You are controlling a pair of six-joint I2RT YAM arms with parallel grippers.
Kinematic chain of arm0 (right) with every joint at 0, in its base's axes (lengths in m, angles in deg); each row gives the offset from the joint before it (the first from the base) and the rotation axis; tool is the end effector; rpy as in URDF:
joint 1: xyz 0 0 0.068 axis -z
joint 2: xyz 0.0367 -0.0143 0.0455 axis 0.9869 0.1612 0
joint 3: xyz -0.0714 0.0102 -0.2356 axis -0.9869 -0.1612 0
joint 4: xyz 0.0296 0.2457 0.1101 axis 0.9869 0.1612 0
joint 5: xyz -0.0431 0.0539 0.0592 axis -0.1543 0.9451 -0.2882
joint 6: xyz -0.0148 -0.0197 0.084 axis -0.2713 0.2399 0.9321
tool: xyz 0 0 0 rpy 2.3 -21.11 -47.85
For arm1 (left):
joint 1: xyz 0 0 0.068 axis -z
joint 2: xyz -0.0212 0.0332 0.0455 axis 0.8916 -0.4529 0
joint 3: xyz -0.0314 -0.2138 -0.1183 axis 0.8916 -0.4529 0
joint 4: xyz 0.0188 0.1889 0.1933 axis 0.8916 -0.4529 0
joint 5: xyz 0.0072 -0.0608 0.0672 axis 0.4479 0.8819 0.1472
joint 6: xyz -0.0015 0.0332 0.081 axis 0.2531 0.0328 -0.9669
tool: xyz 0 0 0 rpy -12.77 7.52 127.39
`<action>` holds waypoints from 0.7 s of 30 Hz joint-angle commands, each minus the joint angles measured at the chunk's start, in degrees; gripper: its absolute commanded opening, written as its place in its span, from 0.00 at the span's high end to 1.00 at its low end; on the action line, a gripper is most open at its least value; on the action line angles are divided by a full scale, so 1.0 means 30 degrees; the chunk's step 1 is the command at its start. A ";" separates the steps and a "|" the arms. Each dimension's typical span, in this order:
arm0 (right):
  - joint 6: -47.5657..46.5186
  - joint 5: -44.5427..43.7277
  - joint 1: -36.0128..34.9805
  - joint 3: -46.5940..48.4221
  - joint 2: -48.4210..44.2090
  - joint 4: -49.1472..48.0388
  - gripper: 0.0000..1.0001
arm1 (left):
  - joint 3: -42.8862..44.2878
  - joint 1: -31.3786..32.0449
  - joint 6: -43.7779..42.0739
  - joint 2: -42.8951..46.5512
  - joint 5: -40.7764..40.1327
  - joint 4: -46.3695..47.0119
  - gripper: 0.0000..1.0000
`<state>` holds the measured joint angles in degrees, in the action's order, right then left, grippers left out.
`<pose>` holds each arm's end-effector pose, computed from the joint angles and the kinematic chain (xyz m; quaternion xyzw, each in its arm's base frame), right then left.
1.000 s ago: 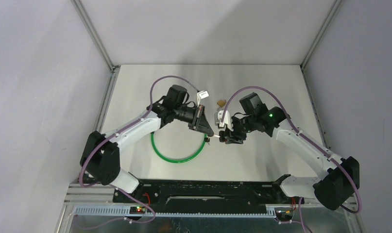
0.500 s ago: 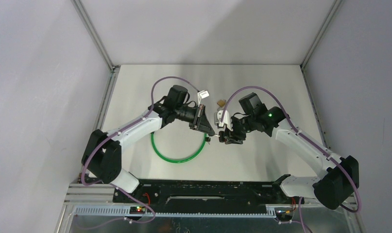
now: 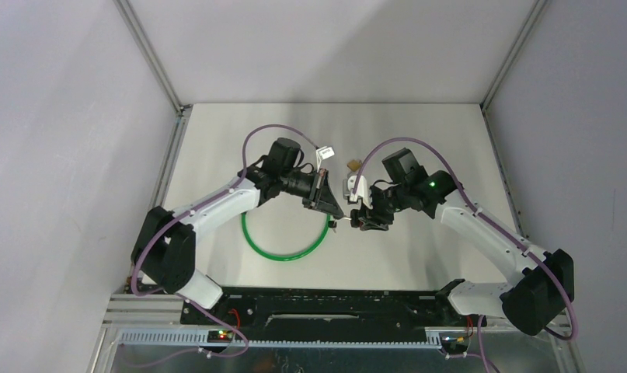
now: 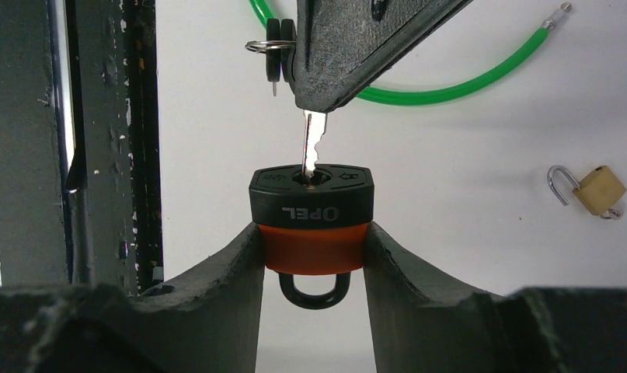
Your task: Unlock with the key
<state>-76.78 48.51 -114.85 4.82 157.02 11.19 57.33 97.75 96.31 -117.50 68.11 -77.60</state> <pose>0.2108 0.1971 0.2376 -0.6510 0.6459 0.2618 0.3007 0.2563 -0.2556 0.2181 0.2315 0.7898 -0.5605 0.0915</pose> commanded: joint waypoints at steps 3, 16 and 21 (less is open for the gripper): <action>0.0353 0.0195 0.0082 0.0795 -0.0061 -0.1129 1.00 | -0.0279 -0.0104 0.0759 -0.0425 0.0199 0.0872 1.00; 0.0509 -0.0781 -0.0247 0.0816 0.0110 -0.1342 1.00 | -0.0473 -0.0104 0.1669 -0.0524 0.0560 0.1778 1.00; 0.0553 -0.0809 -0.0295 0.0797 0.0168 -0.1411 1.00 | -0.0554 -0.0105 0.1685 -0.0484 0.0533 0.1739 1.00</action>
<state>-75.71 45.87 -115.27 4.82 157.41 10.42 57.26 97.60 100.59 -119.19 68.29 -74.50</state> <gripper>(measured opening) 0.471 0.022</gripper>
